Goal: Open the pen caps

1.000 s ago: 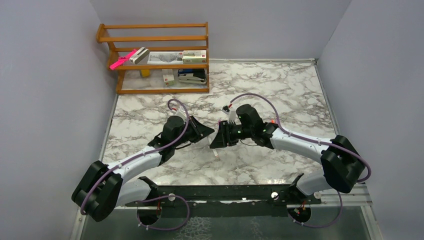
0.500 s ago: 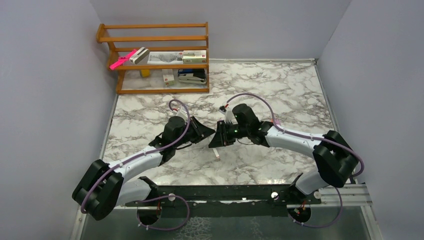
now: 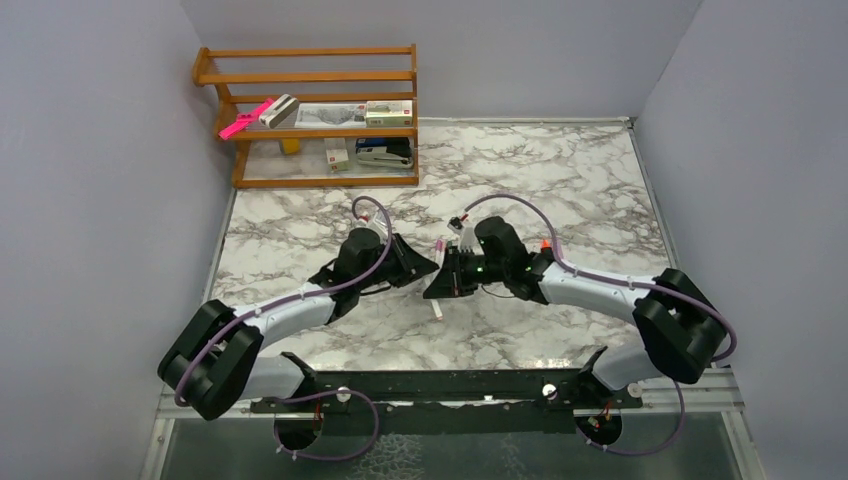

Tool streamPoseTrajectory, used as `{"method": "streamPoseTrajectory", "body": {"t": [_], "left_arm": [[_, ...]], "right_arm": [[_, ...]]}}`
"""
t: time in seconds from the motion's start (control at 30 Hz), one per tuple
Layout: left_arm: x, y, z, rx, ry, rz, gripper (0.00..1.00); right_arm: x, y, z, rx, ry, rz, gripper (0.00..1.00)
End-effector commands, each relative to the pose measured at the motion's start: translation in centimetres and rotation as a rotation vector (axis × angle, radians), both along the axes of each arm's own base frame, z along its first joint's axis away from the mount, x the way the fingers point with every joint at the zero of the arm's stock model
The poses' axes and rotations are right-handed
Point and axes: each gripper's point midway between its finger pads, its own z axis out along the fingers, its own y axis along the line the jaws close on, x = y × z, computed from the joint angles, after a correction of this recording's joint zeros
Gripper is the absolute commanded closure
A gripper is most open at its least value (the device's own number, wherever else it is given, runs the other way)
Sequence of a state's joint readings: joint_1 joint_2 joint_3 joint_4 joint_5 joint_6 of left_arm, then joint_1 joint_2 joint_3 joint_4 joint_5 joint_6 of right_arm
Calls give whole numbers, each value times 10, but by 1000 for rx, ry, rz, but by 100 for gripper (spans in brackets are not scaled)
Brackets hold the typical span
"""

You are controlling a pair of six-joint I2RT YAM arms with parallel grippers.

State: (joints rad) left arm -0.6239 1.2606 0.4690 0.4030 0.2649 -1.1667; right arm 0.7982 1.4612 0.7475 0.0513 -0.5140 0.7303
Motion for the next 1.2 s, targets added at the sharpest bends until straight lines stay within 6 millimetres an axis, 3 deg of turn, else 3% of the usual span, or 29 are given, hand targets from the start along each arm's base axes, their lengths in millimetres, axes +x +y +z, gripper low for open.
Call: {"method": "streamPoseTrajectory", "body": {"t": [0.0,0.4,0.73,0.97,1.17], "left_arm": [[36,2,24,-20,-104,68,100],[67,19,30,-16,-130,154,100],[74,45,34,-14,-145,316,100],[79,69,51,-29,-202,451,100],[78,67,56,40,-220,404,100]], "right_arm": [[-28,-4,9,50,22,61,99],[-48,-22,4,50,46,41,99],[-56,-24,3,58,62,35,99],[-63,-18,-1,61,80,44,99],[-54,-24,-3,-7,39,8,99]]}}
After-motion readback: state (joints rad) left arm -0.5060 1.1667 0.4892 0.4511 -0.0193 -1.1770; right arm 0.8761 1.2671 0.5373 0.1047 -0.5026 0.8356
